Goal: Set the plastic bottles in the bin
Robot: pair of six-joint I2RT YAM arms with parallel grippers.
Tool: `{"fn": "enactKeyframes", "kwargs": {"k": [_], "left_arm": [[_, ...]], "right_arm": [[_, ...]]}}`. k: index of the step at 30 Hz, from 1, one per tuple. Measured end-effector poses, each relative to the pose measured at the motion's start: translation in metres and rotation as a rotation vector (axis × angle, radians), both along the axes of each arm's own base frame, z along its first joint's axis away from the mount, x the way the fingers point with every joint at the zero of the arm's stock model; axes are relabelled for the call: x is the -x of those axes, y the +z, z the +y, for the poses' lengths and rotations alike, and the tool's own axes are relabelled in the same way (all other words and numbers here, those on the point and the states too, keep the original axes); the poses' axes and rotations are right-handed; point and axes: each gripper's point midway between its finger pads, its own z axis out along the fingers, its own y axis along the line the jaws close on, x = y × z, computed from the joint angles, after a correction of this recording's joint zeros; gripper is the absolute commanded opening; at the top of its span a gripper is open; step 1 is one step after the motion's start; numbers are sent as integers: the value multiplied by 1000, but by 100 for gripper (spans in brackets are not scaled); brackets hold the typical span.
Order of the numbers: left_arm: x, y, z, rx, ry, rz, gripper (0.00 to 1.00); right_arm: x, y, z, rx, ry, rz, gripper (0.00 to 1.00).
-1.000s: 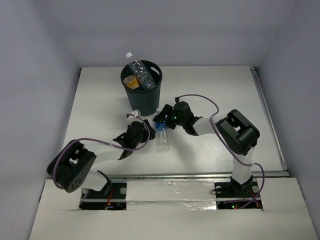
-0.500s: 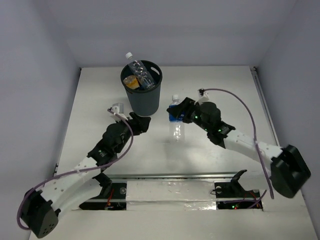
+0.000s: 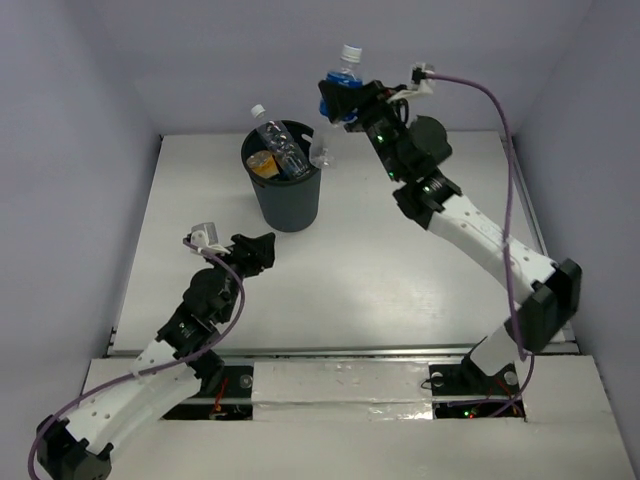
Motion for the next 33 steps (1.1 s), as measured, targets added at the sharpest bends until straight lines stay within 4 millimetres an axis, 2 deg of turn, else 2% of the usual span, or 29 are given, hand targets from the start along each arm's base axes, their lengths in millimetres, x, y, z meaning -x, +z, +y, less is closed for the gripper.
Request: {"fn": "enactKeyframes", "kwargs": {"k": [4,7,10,13,17,23,29,33], "left_arm": [[2,-14,21,-10,89,-1,68],[5,-8,32,14,131,-29,69],[9,2,41,48,158,-65,69],[11,7,45,64,174,-81,69],[10,6,46,60,180,-76,69],[10,4,46,55,180,-72,69],[10,4,47,54,184,-70,69],[9,1,46,45,188,-61,70]], "right_arm": [[-45,-3,36,20,-17,-31,56],[-83,-19,69,46,-15,-30,56],[-112,-47,96,91,-12,-10,56],[-126,-78,117,152,-17,16,56],[-127,-112,136,238,-40,37,57],[-115,-160,143,355,-99,52,57],[-101,-166,136,376,-188,5,60],[-97,-175,126,397,-249,1,66]]}}
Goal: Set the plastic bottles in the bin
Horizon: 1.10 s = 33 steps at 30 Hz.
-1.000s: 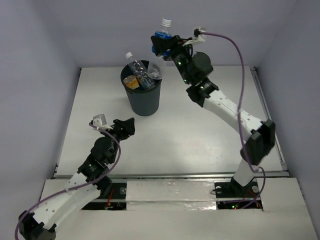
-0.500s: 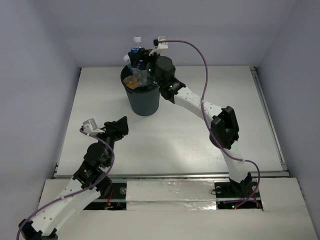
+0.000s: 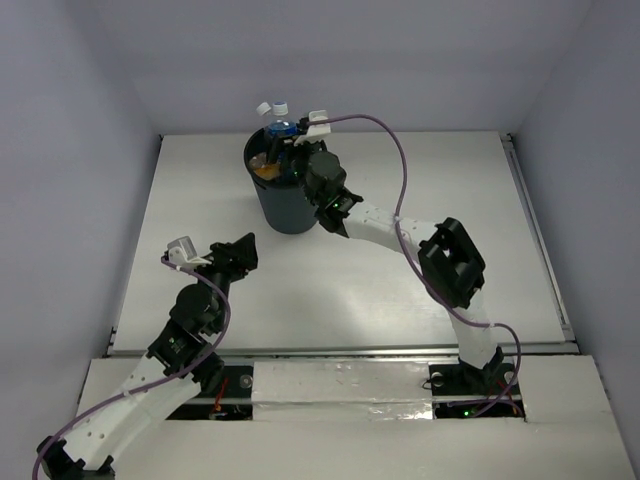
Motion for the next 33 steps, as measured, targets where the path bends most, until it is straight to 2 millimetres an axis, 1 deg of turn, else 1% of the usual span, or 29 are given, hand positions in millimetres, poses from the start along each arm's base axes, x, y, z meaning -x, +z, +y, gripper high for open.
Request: {"fn": "enactKeyframes", "kwargs": {"k": [6,9,10,12,13,15,17,19,22,25,27,29,30,31,32,33], "left_arm": [[-2,-5,2,-10,16,17,80],[-2,-5,4,-9,26,19,85],[-2,-6,4,-9,30,21,88],[-2,-6,5,-10,35,23,90],[-2,-7,6,-10,37,25,92],[-2,-8,6,-12,41,27,94],[-2,-8,7,-13,44,29,95],[-2,-8,7,-14,47,30,97],[-2,-10,8,-18,52,35,98],[-2,-10,9,-19,57,37,99],[-2,-10,10,-20,59,37,99],[-2,-10,10,-21,60,37,99],[-2,-11,10,-22,61,38,99],[-2,-11,10,-23,62,40,99],[-2,-12,10,-26,62,42,99],[-2,-12,10,-27,62,43,99]], "right_arm": [[6,-7,-4,26,-13,-7,74],[11,-5,-7,28,0,-7,82],[15,-4,-8,28,6,-7,88],[21,1,-10,24,22,-9,92],[25,6,-11,20,32,-12,95],[32,18,-13,8,57,-20,98],[40,36,-16,-16,79,-35,100],[49,55,-21,-42,98,-53,100],[59,81,-29,-74,117,-61,100],[68,95,-37,-96,126,-55,100],[75,95,-45,-97,128,-39,100],[86,96,-58,-106,125,-21,98],[91,93,-65,-103,123,-5,95],[99,89,-75,-105,121,7,82],[109,89,-87,-114,117,14,73],[119,87,-101,-126,110,23,58]]}}
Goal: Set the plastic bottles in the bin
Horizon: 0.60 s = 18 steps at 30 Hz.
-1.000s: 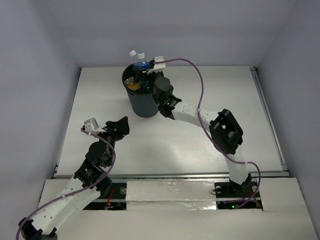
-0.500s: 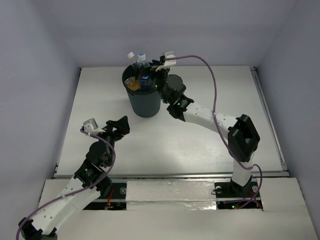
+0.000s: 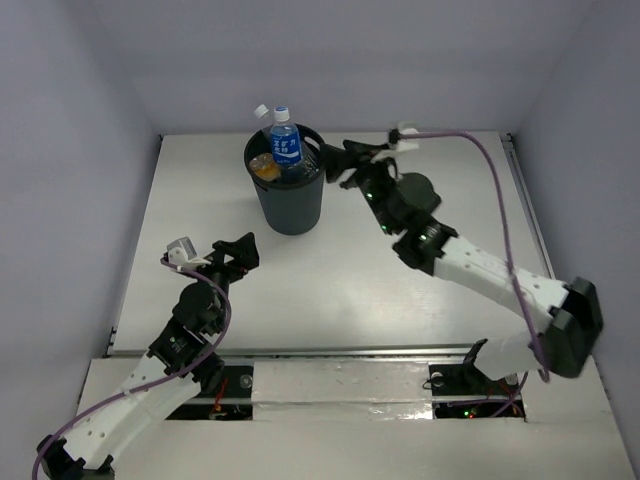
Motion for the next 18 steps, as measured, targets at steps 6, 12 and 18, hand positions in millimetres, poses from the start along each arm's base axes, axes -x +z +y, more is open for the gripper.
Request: {"fn": "enactKeyframes", "kwargs": {"k": [6,12,18], "left_arm": [[0,-2,0,-9,-3,8,99],[2,0,-3,-1,-21,-1,99],[3,4,-5,10,-39,-15,99]], "right_arm": [[67,-11,-102,-178,-85,40,10],[104,-48,-180,-305,-221,107,32],[117,-75,-216,-315,-319,155,60]]}}
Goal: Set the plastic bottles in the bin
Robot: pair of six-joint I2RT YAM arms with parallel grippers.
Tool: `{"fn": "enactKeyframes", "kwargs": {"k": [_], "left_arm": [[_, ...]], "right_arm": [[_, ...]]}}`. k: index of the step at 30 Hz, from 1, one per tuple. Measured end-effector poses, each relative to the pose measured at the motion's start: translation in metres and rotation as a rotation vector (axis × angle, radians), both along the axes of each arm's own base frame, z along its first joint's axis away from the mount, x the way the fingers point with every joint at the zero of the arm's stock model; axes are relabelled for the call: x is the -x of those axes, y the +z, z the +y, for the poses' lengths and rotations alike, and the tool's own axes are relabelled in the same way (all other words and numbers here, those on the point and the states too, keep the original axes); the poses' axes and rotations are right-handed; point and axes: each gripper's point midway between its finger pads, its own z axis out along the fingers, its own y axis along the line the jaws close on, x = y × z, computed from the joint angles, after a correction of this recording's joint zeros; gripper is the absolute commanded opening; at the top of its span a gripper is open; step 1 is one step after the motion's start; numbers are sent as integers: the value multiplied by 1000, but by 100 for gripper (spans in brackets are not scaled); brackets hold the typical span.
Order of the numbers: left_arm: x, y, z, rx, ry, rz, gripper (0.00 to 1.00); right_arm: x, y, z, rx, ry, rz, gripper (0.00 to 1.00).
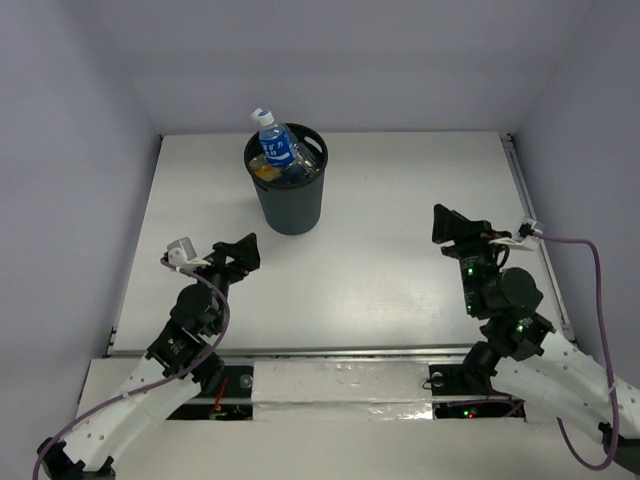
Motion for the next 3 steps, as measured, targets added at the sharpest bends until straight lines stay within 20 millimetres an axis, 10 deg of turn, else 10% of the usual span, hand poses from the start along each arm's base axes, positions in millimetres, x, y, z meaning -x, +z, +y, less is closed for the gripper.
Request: {"fn": "enactKeyframes", "kwargs": {"k": [3], "left_arm": [[0,0,-1,0,-7,1,99]], "right_arm": [[-2,-7,0,17,-12,23,60]]}}
